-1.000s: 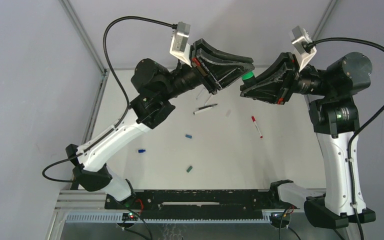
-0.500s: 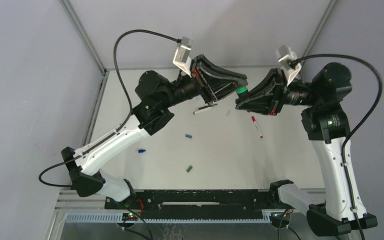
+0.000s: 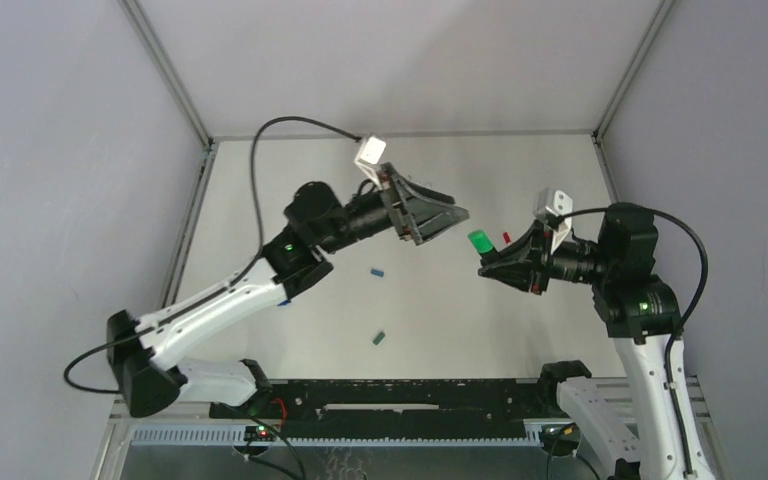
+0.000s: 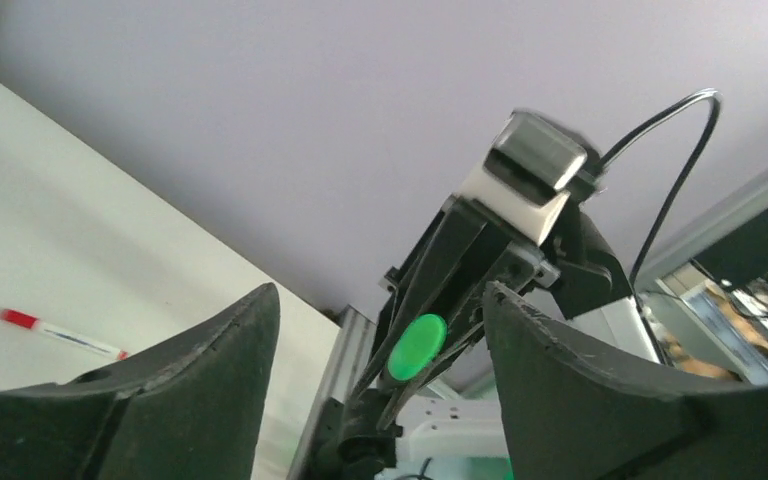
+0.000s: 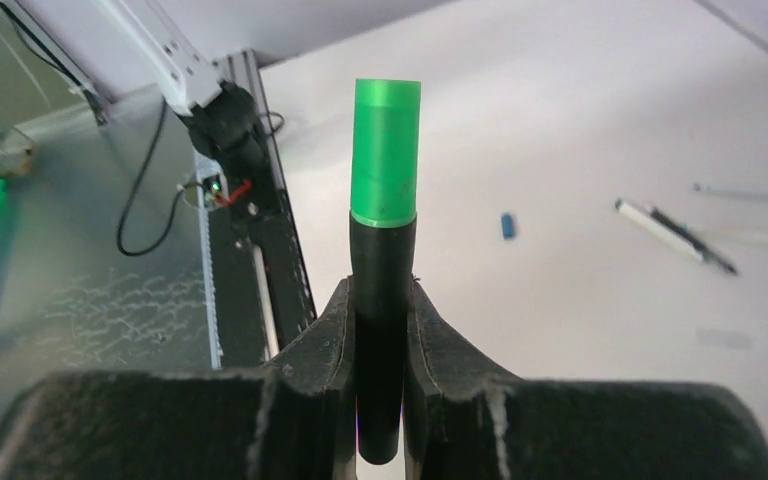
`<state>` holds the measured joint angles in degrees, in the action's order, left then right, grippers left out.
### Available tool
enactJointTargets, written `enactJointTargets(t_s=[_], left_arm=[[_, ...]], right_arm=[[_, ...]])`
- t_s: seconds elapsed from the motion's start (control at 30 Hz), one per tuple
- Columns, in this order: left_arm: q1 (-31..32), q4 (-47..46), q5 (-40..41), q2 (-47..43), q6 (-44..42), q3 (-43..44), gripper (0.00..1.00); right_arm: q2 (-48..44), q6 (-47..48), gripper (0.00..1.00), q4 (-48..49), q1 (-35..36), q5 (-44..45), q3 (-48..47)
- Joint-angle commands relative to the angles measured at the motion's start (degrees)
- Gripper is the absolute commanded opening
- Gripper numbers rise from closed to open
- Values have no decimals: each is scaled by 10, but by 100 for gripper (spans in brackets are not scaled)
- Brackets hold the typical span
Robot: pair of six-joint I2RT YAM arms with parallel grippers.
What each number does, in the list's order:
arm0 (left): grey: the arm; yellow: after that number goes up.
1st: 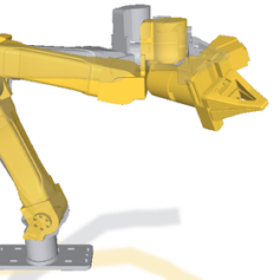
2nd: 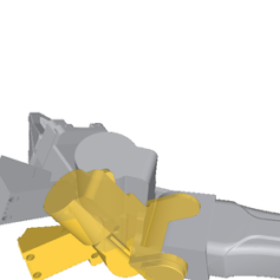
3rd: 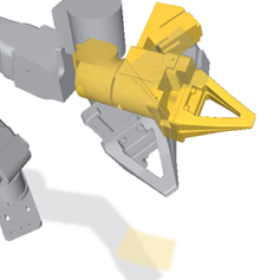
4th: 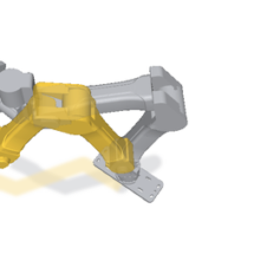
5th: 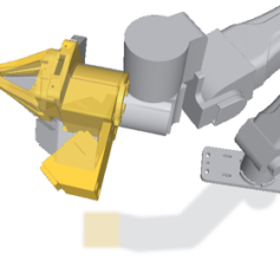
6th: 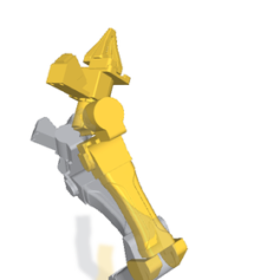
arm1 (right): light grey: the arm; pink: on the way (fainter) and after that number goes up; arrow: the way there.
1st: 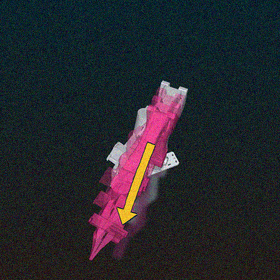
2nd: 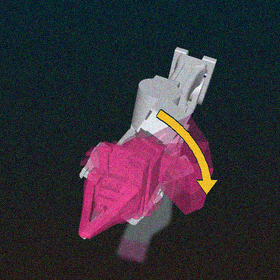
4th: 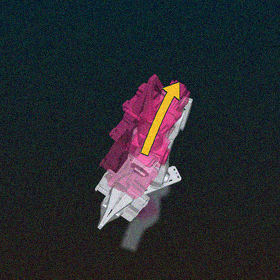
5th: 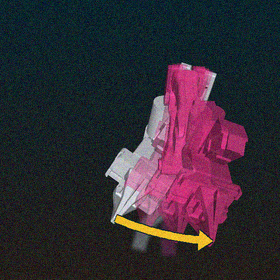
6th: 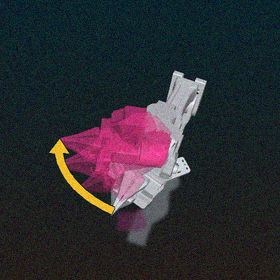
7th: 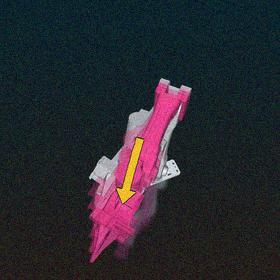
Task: Insert the pens into the pen caps
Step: Press the pen cap onto the pen, then place the pen at the center of the board.
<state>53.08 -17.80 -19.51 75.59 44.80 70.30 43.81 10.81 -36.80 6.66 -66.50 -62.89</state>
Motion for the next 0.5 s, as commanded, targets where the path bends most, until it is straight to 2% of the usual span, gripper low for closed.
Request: enactJointTargets(t_s=[0.0,0.1,0.2,0.3,0.47], left_arm=[[-10,-34,93,-106,-69,-61,81],[-18,-10,125,-148,-96,-106,86],[-32,23,151,-185,-107,-144,90],[-43,71,214,-222,-101,-182,99],[-65,107,260,-261,-67,-248,100]], right_arm=[[-26,91,0,-81,-50,-5,48],[-26,90,0,-80,-79,29,86],[-11,69,0,-56,-96,106,125],[23,83,1,-58,-106,174,142],[111,119,2,-71,-124,234,148]])
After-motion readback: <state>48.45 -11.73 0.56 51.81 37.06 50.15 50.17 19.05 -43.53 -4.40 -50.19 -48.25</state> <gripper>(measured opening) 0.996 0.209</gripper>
